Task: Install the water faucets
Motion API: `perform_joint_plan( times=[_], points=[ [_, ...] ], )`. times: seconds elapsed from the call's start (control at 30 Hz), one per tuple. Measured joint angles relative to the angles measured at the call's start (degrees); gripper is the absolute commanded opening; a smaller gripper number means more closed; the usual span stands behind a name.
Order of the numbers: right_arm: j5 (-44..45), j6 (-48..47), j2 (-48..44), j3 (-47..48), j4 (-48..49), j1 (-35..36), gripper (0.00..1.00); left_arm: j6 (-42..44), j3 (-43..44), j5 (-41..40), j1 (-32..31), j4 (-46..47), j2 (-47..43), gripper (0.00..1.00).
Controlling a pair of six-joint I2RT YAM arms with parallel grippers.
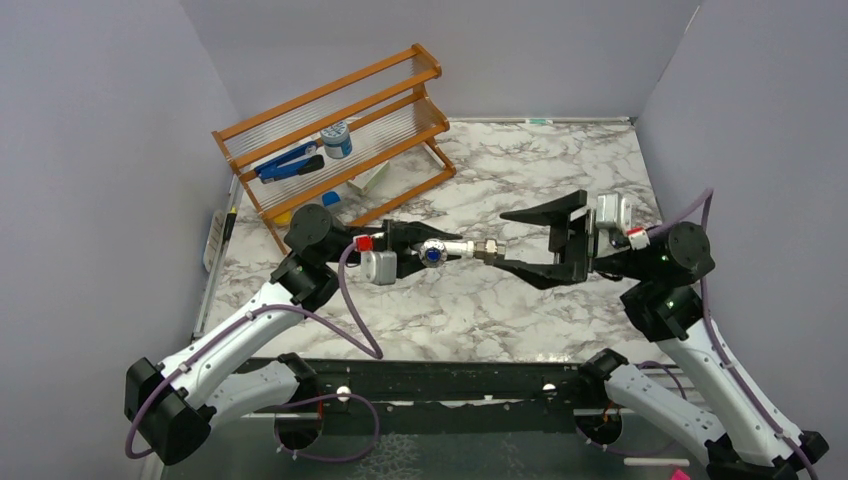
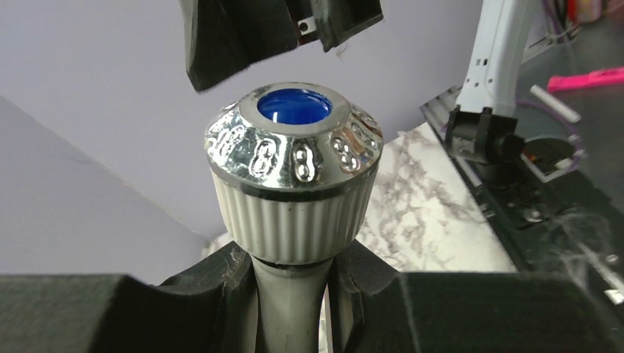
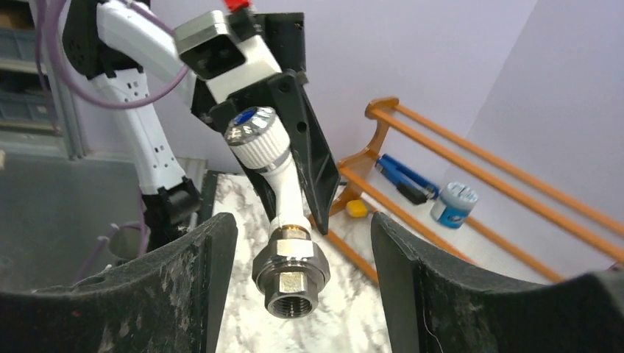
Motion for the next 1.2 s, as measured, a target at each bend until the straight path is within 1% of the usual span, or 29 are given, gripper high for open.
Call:
perform_joint_plan(
  times=[0.27, 0.37, 0.47, 0.67, 0.8, 1.2],
  points=[
    [-6.3, -16.4, -0.9, -0.5, 1.7, 0.0, 0.72, -19.9, 2.0, -1.4, 0.0, 0.0, 3.4, 0.0],
    [-8.6, -21.7, -0.7, -0.6, 1.3, 0.0, 0.74, -25.3, 2.0, -3.1, 0.0, 0.0, 3.3, 0.0],
    [-10.0, -26.2, -0.4, -0.6, 0.1, 0.0, 0.77, -29.2, 2.0, -4.4, -0.1, 0.0, 3.2, 0.0],
    [-10.2, -33.9, 0.9, -0.6, -3.8, 0.0, 0.77, -33.9, 2.0, -5.7, -0.1, 0.1, 3.2, 0.0],
    [-9.9, -37.3, 1.5, -0.7, -5.0, 0.0, 0.76, -35.7, 2.0, -6.3, -0.1, 0.4, 3.2, 0.0],
    [-9.1, -41.8, 1.6, -2.0, -6.2, 0.0, 0.68, -37.9, 2.0, -7.7, -0.4, 0.9, 3.2, 0.0]
  ],
)
